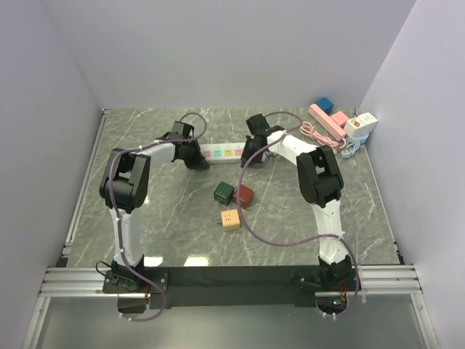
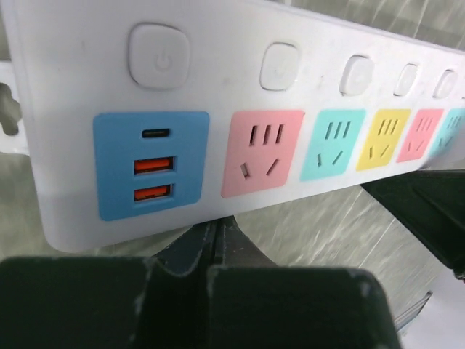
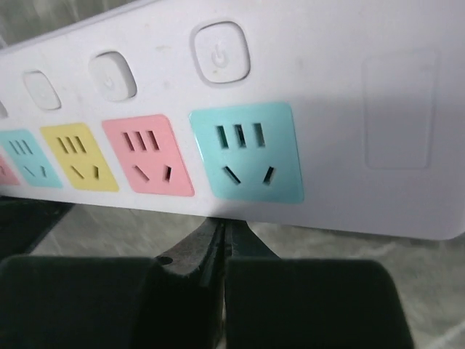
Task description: Pull the plug off the socket
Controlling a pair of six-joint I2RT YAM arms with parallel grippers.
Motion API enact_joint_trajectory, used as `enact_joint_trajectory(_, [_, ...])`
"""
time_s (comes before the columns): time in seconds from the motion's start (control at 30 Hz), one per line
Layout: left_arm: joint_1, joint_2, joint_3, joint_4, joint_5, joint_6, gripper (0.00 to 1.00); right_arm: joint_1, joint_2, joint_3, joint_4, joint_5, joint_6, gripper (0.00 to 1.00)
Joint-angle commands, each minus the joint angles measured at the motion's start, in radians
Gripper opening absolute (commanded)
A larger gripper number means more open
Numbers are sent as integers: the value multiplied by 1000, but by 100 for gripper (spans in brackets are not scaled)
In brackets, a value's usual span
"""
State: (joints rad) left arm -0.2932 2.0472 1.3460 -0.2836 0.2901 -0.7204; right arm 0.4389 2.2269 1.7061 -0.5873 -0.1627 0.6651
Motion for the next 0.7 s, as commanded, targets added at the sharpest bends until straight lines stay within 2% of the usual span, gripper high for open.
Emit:
enact_joint_trajectory(0.0, [26,86,65,17,-65,-2,0,-25,60,79,124,38,85,0])
enact_joint_trajectory(0.13, [52,155,151,54,-39,-34,0,-37,178,278,93,66,132,0])
enact_joint_trajectory(0.17, [57,172,200,54,-34,-42,1,-42,230,371,83,42,158,0])
enact_joint_trajectory(0.27, [81,244,307,72,-17,-73,0,-58,312,502,110,-20,243,0])
enact_joint_trajectory(0.47, [141,350,426,182,49,-203,1,-81,330,526,257,-52,387,0])
enact_joint_trajectory(0.67, [173,421,498,245,83,-289,1,-94,378,570,314,-153,458,1])
